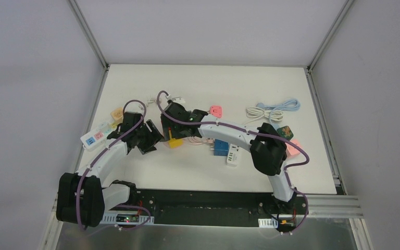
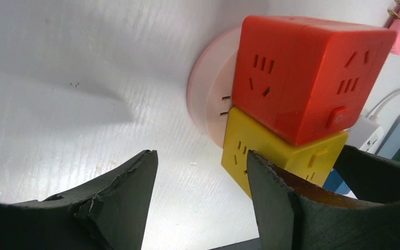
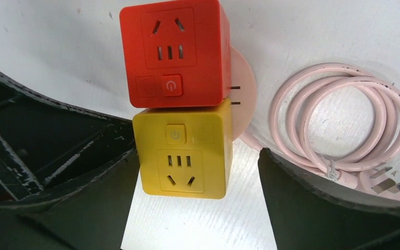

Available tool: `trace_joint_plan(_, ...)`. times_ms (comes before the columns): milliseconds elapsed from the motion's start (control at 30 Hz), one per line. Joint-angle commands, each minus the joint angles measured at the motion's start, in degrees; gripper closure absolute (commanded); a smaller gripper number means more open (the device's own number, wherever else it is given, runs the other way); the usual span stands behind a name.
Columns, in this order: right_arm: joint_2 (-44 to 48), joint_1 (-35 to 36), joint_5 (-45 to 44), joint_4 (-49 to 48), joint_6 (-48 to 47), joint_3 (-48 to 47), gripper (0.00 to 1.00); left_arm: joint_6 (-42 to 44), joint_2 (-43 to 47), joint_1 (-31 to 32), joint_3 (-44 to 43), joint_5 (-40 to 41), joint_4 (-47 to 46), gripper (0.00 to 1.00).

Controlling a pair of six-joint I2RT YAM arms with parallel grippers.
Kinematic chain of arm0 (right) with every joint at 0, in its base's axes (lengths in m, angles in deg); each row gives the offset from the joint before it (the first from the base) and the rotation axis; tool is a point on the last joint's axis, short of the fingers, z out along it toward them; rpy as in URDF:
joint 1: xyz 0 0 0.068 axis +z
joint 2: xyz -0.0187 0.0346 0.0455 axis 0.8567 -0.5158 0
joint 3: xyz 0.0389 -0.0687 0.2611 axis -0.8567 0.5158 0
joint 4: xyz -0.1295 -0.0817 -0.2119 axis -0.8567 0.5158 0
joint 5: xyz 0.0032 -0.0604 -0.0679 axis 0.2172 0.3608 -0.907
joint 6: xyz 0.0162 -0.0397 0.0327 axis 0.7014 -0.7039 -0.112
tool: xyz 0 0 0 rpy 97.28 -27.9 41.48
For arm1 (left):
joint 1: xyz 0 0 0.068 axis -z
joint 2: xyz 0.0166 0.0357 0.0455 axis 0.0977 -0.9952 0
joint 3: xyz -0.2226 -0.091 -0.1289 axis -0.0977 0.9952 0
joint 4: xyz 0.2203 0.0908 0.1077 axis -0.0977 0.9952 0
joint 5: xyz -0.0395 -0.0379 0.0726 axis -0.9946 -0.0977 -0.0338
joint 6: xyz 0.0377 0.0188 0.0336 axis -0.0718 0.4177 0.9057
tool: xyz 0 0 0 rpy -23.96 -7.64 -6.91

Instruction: Pull the plug off the socket

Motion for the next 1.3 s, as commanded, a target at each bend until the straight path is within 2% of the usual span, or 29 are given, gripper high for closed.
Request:
trace_joint_plan(0, -0.5, -0.4, 1.6, 3.2, 0.7, -2.0, 0.12, 4.9, -3.7, -0.6, -5.4, -2.6, 2.7, 0.34)
trace_joint_plan(67, -0.7, -0.5, 2.5, 3.2, 0.9, -2.7, 0.1, 4.5, -5.9, -0.6, -6.3, -3.2, 2.8, 0.36)
trace_joint_plan(200, -1.1, -0.7, 5.8, 3.6, -0.7, -3.0, 0.12, 2.1, -8.7, -0.6, -6.1, -3.6, 1.2, 0.45)
trace_joint_plan(400, -1.5, -2.1, 6.8, 3.4, -3.5, -0.6, 0.24, 0.4, -12.3, -0.6, -4.7, -5.1, -3.2, 0.59)
trace_joint_plan(533, -1.6, -2.9, 4.6, 2.4, -4.5, -0.5, 0.3, 0.9, -14.2, -0.5, -3.8, -4.4, -5.3, 0.63)
trace_joint_plan(733, -2.9, -3.0, 4.3, 2.6, -5.8, -3.4, 0.31, 0.1, -17.4, -0.6, -4.0, -4.9, -7.3, 0.68)
trace_joint_plan(867, -3.4, -3.0, 4.0, 4.3, -5.1, -4.5, 0.31, -1.6, -17.9, -0.6, -4.0, -5.6, -9.0, 0.67)
trace_joint_plan(933, -2.9, -3.0, 3.9, 4.2, -4.8, -3.8, 0.22, -1.7, -17.7, -0.6, -4.3, -5.3, -9.3, 0.63)
trace_joint_plan(1000, -2.6, -3.1, 3.7, 3.8, -4.7, -3.2, 0.18, -1.7, -17.8, -0.6, -4.7, -4.5, -9.3, 0.6)
trace_joint_plan(1100, -2.8, -3.4, 4.2, 3.9, -4.1, -3.1, 0.18, -1.7, -18.2, -0.5, -5.5, -6.1, -10.4, 0.53)
trace_joint_plan(1267, -3.6, -3.9, 4.6, 3.9, -3.6, -3.5, 0.24, -0.5, -16.5, -0.5, -6.3, -5.7, -9.9, 0.43)
